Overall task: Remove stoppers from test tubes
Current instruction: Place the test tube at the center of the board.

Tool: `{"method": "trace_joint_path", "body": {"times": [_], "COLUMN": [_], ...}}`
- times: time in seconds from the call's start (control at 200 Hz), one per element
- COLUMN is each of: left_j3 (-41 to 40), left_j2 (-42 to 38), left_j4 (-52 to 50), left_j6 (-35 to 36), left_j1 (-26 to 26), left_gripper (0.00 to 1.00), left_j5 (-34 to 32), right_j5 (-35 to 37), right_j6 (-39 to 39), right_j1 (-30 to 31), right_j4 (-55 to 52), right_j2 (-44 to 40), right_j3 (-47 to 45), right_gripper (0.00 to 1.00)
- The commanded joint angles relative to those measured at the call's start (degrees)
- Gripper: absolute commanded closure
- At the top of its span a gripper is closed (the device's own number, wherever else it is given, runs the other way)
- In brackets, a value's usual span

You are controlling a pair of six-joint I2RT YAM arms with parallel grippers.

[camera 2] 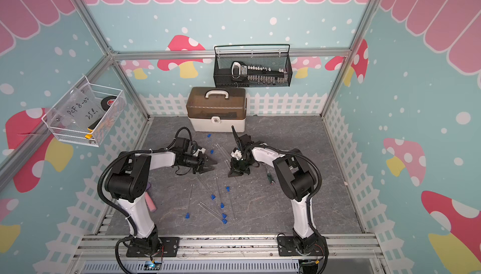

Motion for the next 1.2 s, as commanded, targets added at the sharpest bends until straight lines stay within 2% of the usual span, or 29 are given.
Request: {"method": "trace_joint_path", "body": {"times": [0.0,0.17,0.35,0.445,0.5,0.72,0.996,1.196], "left_j3": [1.21,-0.24,-1.69,-0.5,1.58,5.93,4.25,-1.2], "left_j2": [-2.48,-5.1,-7.56,-11.48,-13.59,-24.01,-32.93,-39.63], "left_j4": [-0.54,-0.09,-0.81,-0.97,-2.81,-3.03,-8.34,-13.69], "left_j6": [1.16,1.0,1.91,2.08,3.12,4.1,7.73,9.14], "left_j1": [0.65,2.73,6.32,7.88,8.57,8.81,8.23,8.26], "left_gripper": [0.58,0.58,0.58,0.58,0.58,0.55,0.55,0.55], "left_j5": [-0.7,-0.1,-0.68,-4.23,-7.06,-28.16,-37.7,-37.58], "right_j5": [1.87,1.84,3.92,5.27,5.53,5.56,16.05,19.17], "right_j6": [-2.53,-2.71,-3.39,-3.33,-3.4,-4.14,-7.16,-10.07], "right_j1": [0.2,0.26,0.22,0.21,0.2,0.21,0.13,1.16], "right_j4": [-3.39,-3.31,-3.39,-3.39,-3.4,-4.27,-5.68,-3.21], "right_j2": [-2.1,-2.74,-5.22,-6.1,-7.4,-9.38,-17.89,-25.62], "right_j3": [-0.23,-0.88,-0.31,0.57,0.9,0.48,-3.28,-10.5], "right_gripper": [1.0,0.98,0.59,0.49,0.47,0.43,0.39,0.31]}}
